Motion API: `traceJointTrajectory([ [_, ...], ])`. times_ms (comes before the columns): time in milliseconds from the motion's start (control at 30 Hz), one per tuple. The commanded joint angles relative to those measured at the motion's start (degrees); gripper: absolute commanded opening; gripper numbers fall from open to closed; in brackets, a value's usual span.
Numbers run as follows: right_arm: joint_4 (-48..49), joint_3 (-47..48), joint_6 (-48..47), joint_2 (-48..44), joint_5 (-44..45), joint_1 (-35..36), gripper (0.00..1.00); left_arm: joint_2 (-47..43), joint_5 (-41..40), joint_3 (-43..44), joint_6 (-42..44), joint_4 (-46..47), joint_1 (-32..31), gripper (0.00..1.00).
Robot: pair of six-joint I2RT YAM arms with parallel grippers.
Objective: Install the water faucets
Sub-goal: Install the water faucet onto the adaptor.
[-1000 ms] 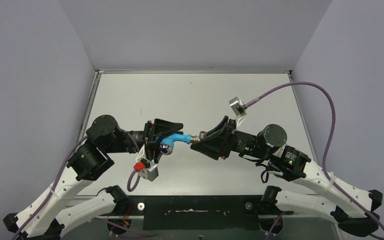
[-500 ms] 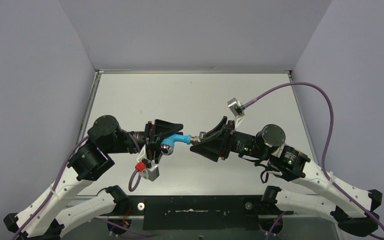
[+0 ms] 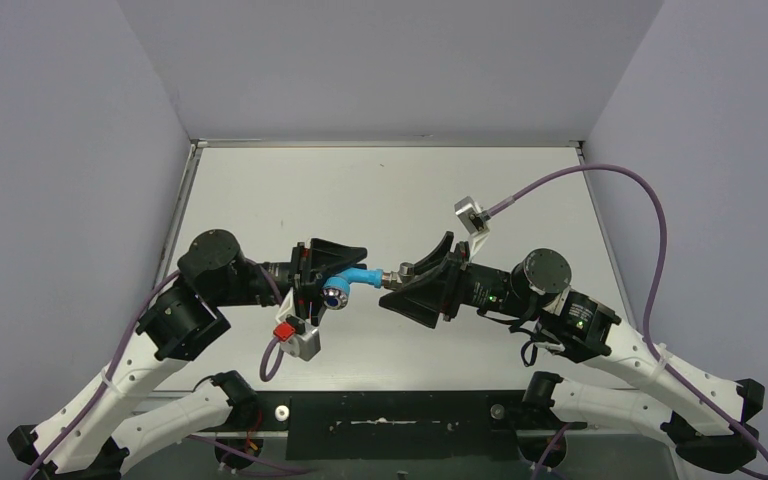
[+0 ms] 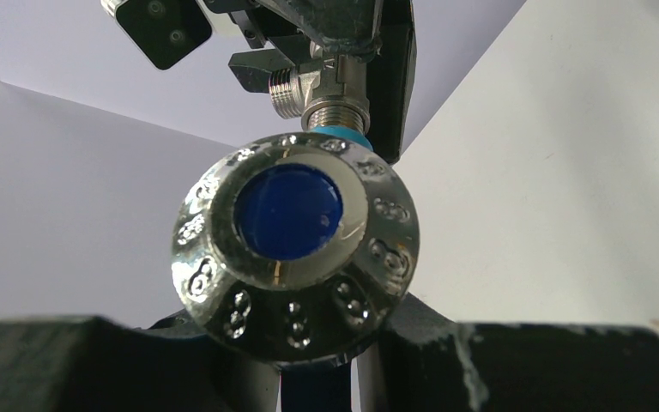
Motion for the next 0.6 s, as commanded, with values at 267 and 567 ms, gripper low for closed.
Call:
traceJointTrajectory([
  [267, 7.7, 0.5, 1.0, -2.2, -1.2, 1.5, 0.60, 0.5, -2.4, -1.0, -1.0, 2.3, 0.3, 0.00],
  [567, 8.0, -1.5, 1.4, -3.5, 0.7, 1.6, 0.63, 0.0, -0.5, -1.9, -3.5, 6.0, 0.3, 0.00],
])
